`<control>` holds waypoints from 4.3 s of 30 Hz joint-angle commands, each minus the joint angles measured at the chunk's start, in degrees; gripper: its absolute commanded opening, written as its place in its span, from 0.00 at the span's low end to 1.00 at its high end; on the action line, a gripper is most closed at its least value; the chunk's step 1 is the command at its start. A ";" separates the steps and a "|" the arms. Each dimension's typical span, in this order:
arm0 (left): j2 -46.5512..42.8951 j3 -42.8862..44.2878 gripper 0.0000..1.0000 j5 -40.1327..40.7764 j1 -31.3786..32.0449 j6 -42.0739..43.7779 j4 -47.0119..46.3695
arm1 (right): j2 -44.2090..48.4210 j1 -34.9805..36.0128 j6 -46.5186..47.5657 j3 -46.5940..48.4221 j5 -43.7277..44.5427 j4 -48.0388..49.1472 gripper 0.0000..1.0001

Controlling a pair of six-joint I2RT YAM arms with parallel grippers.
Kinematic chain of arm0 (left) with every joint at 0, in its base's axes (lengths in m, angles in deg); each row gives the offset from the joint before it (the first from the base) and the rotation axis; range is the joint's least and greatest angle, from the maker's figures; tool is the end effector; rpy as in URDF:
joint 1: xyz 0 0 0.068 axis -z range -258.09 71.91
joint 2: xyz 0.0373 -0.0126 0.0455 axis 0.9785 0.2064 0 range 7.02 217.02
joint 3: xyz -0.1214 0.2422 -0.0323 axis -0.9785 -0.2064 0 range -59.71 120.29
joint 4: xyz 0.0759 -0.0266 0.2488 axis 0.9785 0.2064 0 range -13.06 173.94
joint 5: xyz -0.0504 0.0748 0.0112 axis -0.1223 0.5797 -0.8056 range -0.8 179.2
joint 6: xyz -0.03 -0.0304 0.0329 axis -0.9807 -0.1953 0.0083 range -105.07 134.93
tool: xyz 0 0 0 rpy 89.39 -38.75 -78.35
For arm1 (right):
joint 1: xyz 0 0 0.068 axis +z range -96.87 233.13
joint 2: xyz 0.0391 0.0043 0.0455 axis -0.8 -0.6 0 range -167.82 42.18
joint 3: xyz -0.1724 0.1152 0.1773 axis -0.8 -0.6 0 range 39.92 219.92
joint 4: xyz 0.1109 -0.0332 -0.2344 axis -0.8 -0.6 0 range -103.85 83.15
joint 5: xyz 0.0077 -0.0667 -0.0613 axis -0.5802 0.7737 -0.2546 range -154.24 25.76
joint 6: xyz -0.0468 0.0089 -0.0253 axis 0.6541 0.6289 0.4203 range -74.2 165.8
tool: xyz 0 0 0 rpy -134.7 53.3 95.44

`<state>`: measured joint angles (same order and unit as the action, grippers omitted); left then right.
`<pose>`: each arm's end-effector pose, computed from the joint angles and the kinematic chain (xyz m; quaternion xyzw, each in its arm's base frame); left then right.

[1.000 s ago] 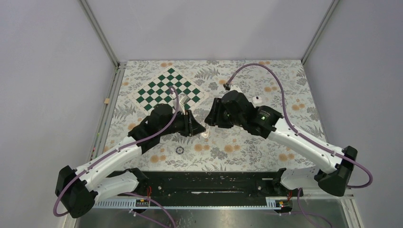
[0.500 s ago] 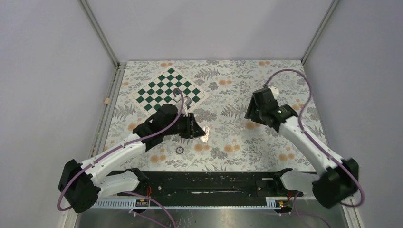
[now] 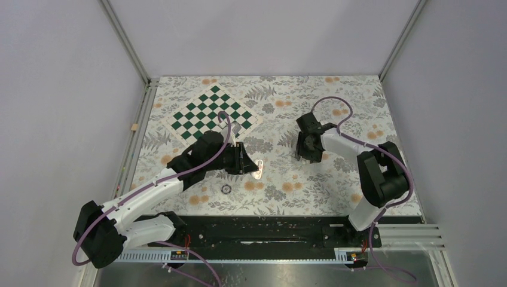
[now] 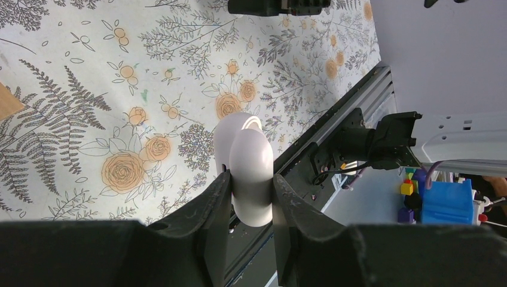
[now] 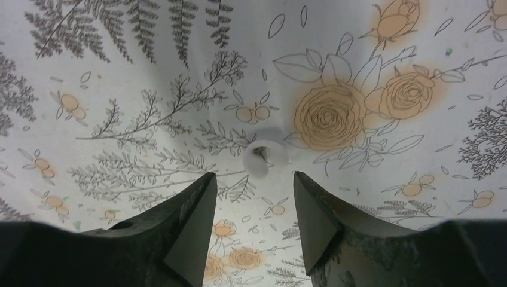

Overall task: Insert the wireless bluetooth earbuds into the charging case
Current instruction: Pick up the earbud from the center of the board.

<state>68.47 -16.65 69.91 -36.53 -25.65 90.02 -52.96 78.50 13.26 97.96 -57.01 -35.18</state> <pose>0.1696 -0.1661 0.2689 0.0893 0.8593 -0.4268 0.2673 0.2918 0.1334 0.1770 0.0743 0.9724 0.0489 0.2156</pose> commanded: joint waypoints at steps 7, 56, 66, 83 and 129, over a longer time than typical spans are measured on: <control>-1.37 0.80 0.22 -1.30 0.19 -0.59 -2.77 | -4.39 -0.07 0.92 3.70 8.34 -2.51 0.55; -4.06 -1.41 0.22 -1.17 0.24 -1.72 -3.00 | -5.45 9.31 8.98 7.71 13.76 -8.38 0.38; -3.11 -1.05 0.22 -1.63 0.25 -1.62 -3.36 | -8.18 9.35 9.80 7.05 15.36 -7.95 0.38; -3.45 -0.97 0.22 -1.78 0.21 -1.70 -2.91 | -8.27 9.31 8.74 6.82 16.54 -7.38 0.25; 0.21 -1.52 0.21 -2.10 0.10 -16.47 -14.90 | 41.89 21.83 -9.06 -2.73 -3.11 2.04 0.00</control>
<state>70.28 -18.50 66.55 -36.53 -42.18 77.89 -12.06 99.00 4.93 95.84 -58.59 -36.67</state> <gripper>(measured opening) 0.283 0.025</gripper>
